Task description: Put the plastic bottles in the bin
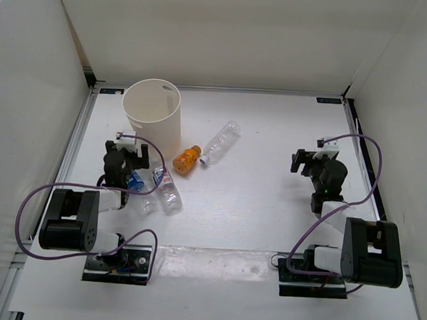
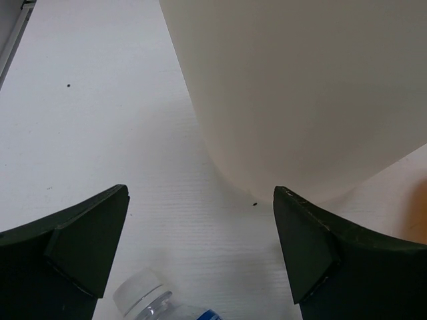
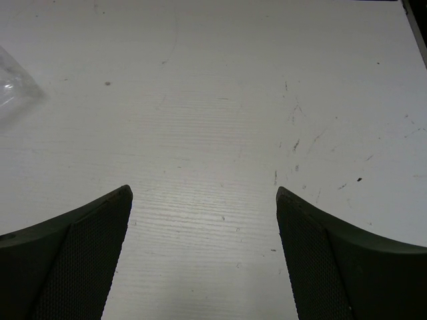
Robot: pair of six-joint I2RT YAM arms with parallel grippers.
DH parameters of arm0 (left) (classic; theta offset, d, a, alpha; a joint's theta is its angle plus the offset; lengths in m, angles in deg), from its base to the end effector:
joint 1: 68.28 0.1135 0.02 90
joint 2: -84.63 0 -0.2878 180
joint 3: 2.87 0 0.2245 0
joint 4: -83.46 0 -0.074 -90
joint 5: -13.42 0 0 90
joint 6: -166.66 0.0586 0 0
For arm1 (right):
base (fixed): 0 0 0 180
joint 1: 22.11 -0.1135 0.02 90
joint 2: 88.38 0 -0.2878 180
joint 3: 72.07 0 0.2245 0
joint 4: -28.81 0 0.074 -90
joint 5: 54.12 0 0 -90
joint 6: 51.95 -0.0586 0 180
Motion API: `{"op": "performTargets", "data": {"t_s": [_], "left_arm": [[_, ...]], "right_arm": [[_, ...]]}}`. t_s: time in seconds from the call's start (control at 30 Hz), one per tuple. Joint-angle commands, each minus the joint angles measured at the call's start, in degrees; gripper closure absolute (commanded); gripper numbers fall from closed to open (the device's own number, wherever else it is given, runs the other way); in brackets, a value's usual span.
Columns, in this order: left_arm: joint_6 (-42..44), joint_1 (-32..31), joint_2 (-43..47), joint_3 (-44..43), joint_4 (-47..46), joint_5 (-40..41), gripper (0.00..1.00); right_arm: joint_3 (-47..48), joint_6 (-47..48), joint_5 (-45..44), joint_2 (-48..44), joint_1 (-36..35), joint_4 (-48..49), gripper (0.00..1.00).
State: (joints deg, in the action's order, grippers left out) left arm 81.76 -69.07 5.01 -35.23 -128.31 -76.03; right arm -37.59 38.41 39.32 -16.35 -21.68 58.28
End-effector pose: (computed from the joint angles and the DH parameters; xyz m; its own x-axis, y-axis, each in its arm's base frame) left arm 0.2483 -0.0029 0.1963 -0.2656 0.0926 -0.9596 0.0283 0.9957 0.0882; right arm 0.2404 0.0017 0.2318 -0.1402 -0.0052 -0.9901 -0.0528 0.9986 0.0022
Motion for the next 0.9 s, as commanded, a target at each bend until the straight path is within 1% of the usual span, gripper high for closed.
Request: {"op": "performTargets", "data": {"t_s": [0.0,0.03,0.13,0.17,0.2,0.23,0.27,0.3,0.33,0.37,0.4,0.43,0.47,0.5,0.53,0.57,0.6,0.63,0.67,0.7,0.73,0.77,0.8,0.83,0.87], "left_arm": [[-0.18,0.27,1.04,-0.45,-1.34,-1.79,0.00],[-0.18,0.36,1.21,-0.54,-1.25,-1.87,0.00],[-0.18,0.27,0.95,-0.45,-1.60,-1.96,0.00],[-0.36,0.36,0.95,-0.45,-1.69,-2.14,0.00],[-0.53,0.36,0.95,-0.19,-1.69,-2.66,0.00],[-0.45,1.84,0.95,-0.28,-2.04,-3.10,0.00],[-0.71,2.29,0.86,-0.10,-2.48,-3.98,0.00],[-0.62,2.47,0.86,0.07,-2.74,-4.51,0.00],[-0.88,3.69,0.86,0.34,-3.35,-5.99,0.00],[-1.15,4.05,0.69,1.04,-4.66,-8.01,0.00],[-1.24,4.22,0.43,1.39,-6.07,-8.98,0.00],[-1.41,5.53,0.34,1.83,-6.69,-10.73,0.00],[-1.67,5.63,0.16,2.18,-7.57,-11.27,0.00],[-1.68,5.89,0.16,2.10,-7.75,-11.37,0.00],[-1.76,6.24,0.07,2.10,-7.67,-11.37,0.00],[-1.85,6.16,-0.01,2.10,-7.67,-11.45,0.00],[-1.76,6.16,0.16,2.18,-7.75,-11.63,0.00],[-1.68,6.25,0.07,2.18,-7.75,-11.63,0.00],[-1.76,6.33,-0.10,2.18,-7.93,-11.81,0.00],[-1.85,6.42,-0.02,2.27,-7.93,-11.81,0.00],[-1.85,6.51,-0.02,2.19,-8.02,-11.98,0.00],[-1.85,6.42,-0.02,2.18,-8.02,-12.24,0.00],[-1.85,6.51,-0.10,2.10,-8.10,-12.25,0.00],[-1.85,6.68,-0.02,2.18,-8.37,-12.51,0.00],[-2.03,6.86,-0.19,2.36,-8.46,-12.68,0.00]], "right_arm": [[1.59,0.17,3.48,-0.14,4.11,3.19,0.10],[0.19,-1.92,7.24,-0.14,4.49,5.98,0.10],[0.87,-1.51,7.97,-0.57,4.23,5.40,0.10],[1.75,-1.16,8.42,-2.75,4.23,3.82,0.10],[2.98,-0.98,8.60,-3.73,3.88,-3.50,0.10],[7.08,-0.63,8.16,-4.78,3.53,-7.58,0.10],[10.51,-0.54,7.90,-6.71,2.92,-13.71,0.10],[12.90,-0.54,7.03,-6.99,2.57,-17.60,0.10],[14.84,-4.54,3.88,-7.51,1.95,-19.90,0.10],[15.64,-14.41,1.33,-7.87,1.42,-22.79,0.10],[18.34,-20.43,-6.96,-7.87,1.25,-25.43,0.10],[20.20,-25.53,-11.05,-7.52,1.77,-28.94,0.10],[28.05,-30.98,-9.26,-6.21,2.12,-39.33,0.10],[31.61,-30.42,-8.20,-3.59,2.04,-42.91,0.10],[34.95,-29.90,-7.58,0.09,-0.31,-46.86,0.10],[46.03,-26.32,-4.09,2.39,-1.99,-56.91,0.10],[49.97,-24.37,-0.49,10.07,-2.97,-60.14,0.10],[53.67,-23.22,1.98,13.11,-5.32,-66.27,0.10],[62.32,-24.17,8.97,16.01,-6.13,-69.72,0.10],[71.28,-24.96,11.30,26.30,-7.27,-81.24,0.10],[81.29,-26.62,16.89,30.24,-7.72,-85.27,0.10],[86.26,-27.34,22.95,34.10,-9.29,-89.58,0.10],[98.23,-28.04,28.06,41.36,-10.09,-98.49,0.10],[101.22,-28.57,29.33,46.83,-10.96,-100.41,0.10],[103.34,-29.01,29.78,49.67,-14.28,-101.65,0.10]]}}
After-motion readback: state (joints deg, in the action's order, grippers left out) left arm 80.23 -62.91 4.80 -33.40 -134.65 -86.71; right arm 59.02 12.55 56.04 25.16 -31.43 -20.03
